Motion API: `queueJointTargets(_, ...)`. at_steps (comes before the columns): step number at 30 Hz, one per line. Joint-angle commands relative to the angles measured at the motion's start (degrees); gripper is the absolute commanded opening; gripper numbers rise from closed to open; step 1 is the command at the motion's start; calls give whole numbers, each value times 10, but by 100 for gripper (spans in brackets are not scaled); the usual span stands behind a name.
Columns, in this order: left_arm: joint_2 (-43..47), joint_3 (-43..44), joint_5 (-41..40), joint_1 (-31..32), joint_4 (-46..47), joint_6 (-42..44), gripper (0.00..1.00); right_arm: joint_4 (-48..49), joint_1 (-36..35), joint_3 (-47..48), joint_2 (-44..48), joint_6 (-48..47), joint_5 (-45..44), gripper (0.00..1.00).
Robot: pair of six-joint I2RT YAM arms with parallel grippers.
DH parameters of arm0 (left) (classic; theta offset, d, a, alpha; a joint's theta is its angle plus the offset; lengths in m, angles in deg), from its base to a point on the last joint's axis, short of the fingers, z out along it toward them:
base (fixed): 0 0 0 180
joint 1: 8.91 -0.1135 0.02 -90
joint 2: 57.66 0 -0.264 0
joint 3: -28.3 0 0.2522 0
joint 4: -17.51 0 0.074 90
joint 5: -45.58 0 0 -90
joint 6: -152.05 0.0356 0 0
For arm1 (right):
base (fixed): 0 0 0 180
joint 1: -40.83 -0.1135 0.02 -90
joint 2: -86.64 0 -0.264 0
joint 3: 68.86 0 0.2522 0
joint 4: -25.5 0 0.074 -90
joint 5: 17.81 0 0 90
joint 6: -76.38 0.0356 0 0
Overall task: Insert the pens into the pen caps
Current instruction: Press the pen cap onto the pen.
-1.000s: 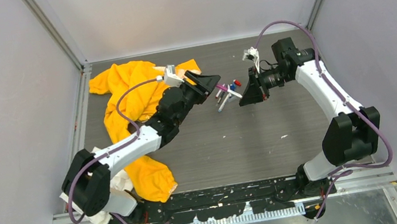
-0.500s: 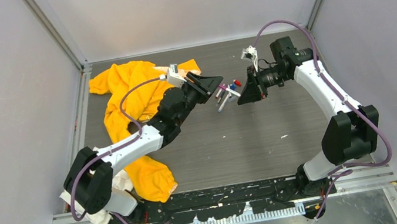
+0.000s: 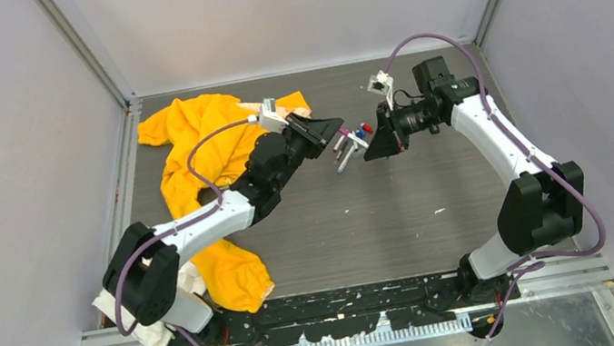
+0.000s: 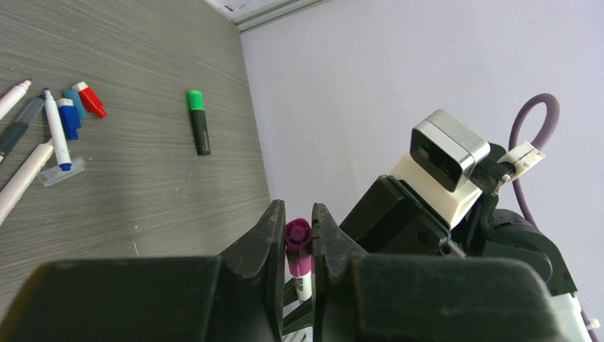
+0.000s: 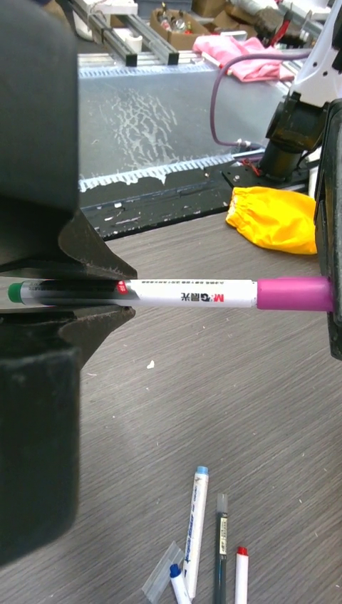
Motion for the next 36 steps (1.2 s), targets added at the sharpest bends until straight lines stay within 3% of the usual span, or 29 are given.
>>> queueJointTargets(1,-3,40,37,7,-10,7,1,40,-30,6,-6,21,-58,1)
queueJointTargets(7,-25,13,156,-18,24,-3,1,144,-47,26,-27,154,-142,1)
queueJointTargets(10,-44,11,273,-38,49,-13,1,166,-53,53,-47,197,-124,1)
queueJointTargets(14,-67,28,346,-43,103,-31,0,173,-81,80,-71,211,-109,1)
queueJointTargets(18,-88,58,404,-48,88,-48,1,333,-76,51,-74,363,-95,1)
queueJointTargets(20,-81,61,410,-49,48,-39,0,341,-81,66,-75,360,-123,1)
queueJointTargets(24,-41,88,387,-47,-148,66,1,330,-86,100,-91,327,-200,1)
queueJointTargets(27,-19,104,364,-44,-265,130,1,425,-68,89,-119,448,-122,1)
queueJointTargets(28,-18,94,374,-45,-251,124,0,519,-66,74,-127,522,-84,1)
queueJointTargets(29,-19,84,394,-45,-216,112,0,555,-70,60,-128,560,-74,1)
queueJointTargets(30,-24,77,421,-45,-179,98,1,541,-78,58,-123,552,-80,1)
queueJointTargets(33,-44,68,504,-51,-48,41,1,394,-101,101,-104,390,-168,1)
queueJointTargets(35,-47,60,542,-57,2,14,0,436,-82,100,-109,448,-143,1)
queueJointTargets(36,-47,60,561,-61,5,11,1,508,-66,90,-116,511,-97,1)
